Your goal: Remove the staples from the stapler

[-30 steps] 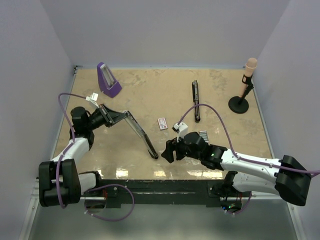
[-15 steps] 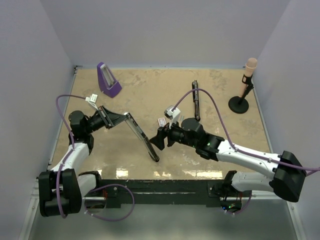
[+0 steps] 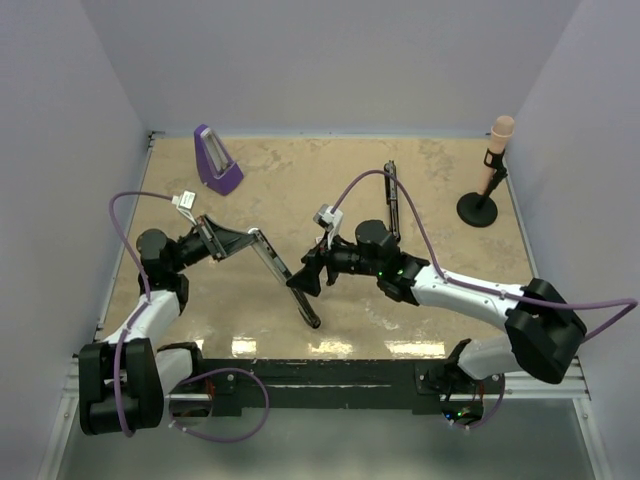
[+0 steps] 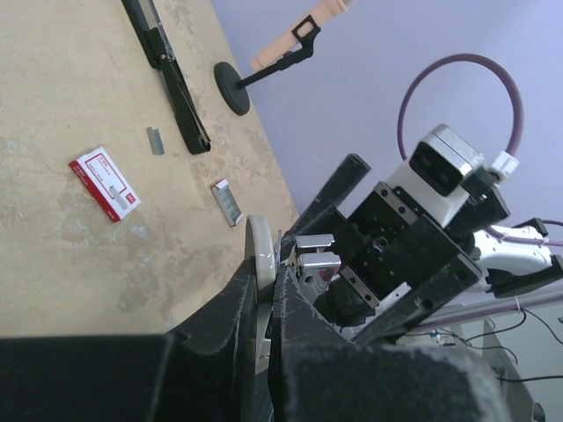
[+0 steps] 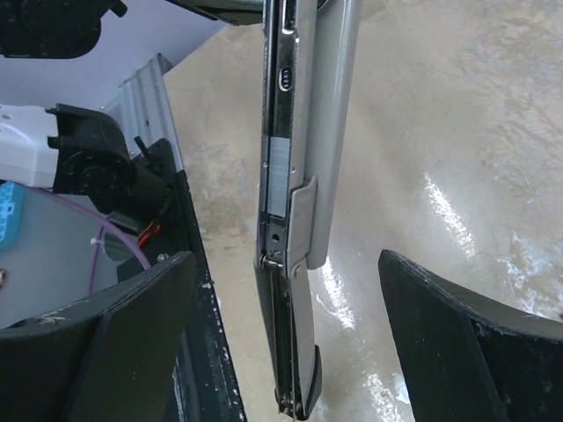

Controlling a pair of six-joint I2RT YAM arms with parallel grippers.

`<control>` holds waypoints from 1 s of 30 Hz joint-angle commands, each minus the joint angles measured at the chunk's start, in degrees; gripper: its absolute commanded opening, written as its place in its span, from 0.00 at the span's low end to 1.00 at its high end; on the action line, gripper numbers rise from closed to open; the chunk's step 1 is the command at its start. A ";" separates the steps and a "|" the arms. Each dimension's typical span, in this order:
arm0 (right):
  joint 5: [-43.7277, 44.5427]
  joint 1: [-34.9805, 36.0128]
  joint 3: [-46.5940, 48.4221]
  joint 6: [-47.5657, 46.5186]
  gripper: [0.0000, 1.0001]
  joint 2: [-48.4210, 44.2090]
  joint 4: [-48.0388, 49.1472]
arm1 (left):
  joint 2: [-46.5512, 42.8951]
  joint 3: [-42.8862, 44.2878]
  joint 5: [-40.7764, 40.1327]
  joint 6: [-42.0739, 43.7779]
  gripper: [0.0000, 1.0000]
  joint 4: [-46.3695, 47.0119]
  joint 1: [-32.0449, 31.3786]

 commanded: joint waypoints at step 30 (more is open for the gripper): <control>-27.44 -3.39 -0.46 17.16 0.82 9.89 27.93 | 2.03 -5.33 2.85 -23.37 0.00 50.40 -0.24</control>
